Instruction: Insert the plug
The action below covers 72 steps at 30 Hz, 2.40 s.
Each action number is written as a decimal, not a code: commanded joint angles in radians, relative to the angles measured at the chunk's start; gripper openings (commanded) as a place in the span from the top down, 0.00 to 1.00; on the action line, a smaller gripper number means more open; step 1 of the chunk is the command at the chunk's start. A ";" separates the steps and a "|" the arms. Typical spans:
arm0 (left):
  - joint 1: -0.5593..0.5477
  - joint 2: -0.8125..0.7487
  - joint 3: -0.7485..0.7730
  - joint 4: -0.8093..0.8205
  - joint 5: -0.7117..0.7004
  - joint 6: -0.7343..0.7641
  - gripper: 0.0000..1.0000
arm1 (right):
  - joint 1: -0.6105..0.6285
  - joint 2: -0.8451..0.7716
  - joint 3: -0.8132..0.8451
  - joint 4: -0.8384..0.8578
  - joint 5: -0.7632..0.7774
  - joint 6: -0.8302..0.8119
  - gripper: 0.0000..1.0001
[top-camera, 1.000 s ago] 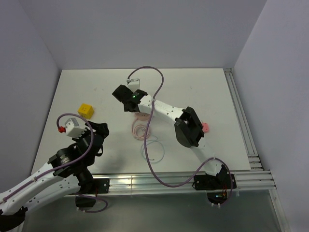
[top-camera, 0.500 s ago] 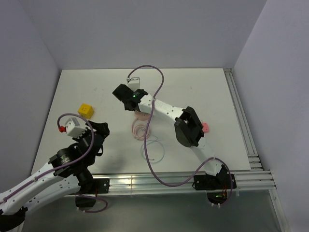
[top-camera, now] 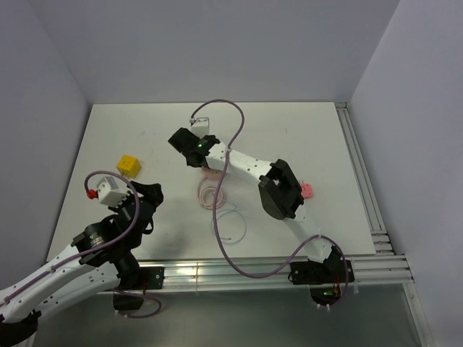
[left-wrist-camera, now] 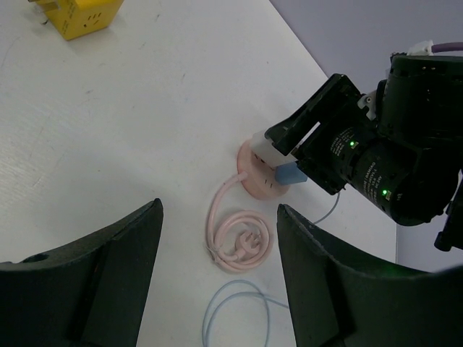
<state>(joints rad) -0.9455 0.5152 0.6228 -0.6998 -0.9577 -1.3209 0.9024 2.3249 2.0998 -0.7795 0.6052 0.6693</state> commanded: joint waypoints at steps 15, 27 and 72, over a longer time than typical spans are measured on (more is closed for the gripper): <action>0.007 -0.027 -0.008 0.002 0.000 0.005 0.31 | 0.010 0.002 -0.159 0.054 -0.004 0.049 1.00; 0.005 -0.038 -0.011 0.000 0.014 -0.001 0.32 | 0.012 0.042 -0.244 0.057 -0.119 0.052 1.00; 0.007 -0.027 0.003 0.019 0.065 0.032 0.33 | -0.008 0.116 -0.293 -0.001 -0.288 -0.036 1.00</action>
<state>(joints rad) -0.9440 0.4759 0.6086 -0.7006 -0.9092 -1.3190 0.8845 2.2498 1.8362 -0.4789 0.5022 0.6254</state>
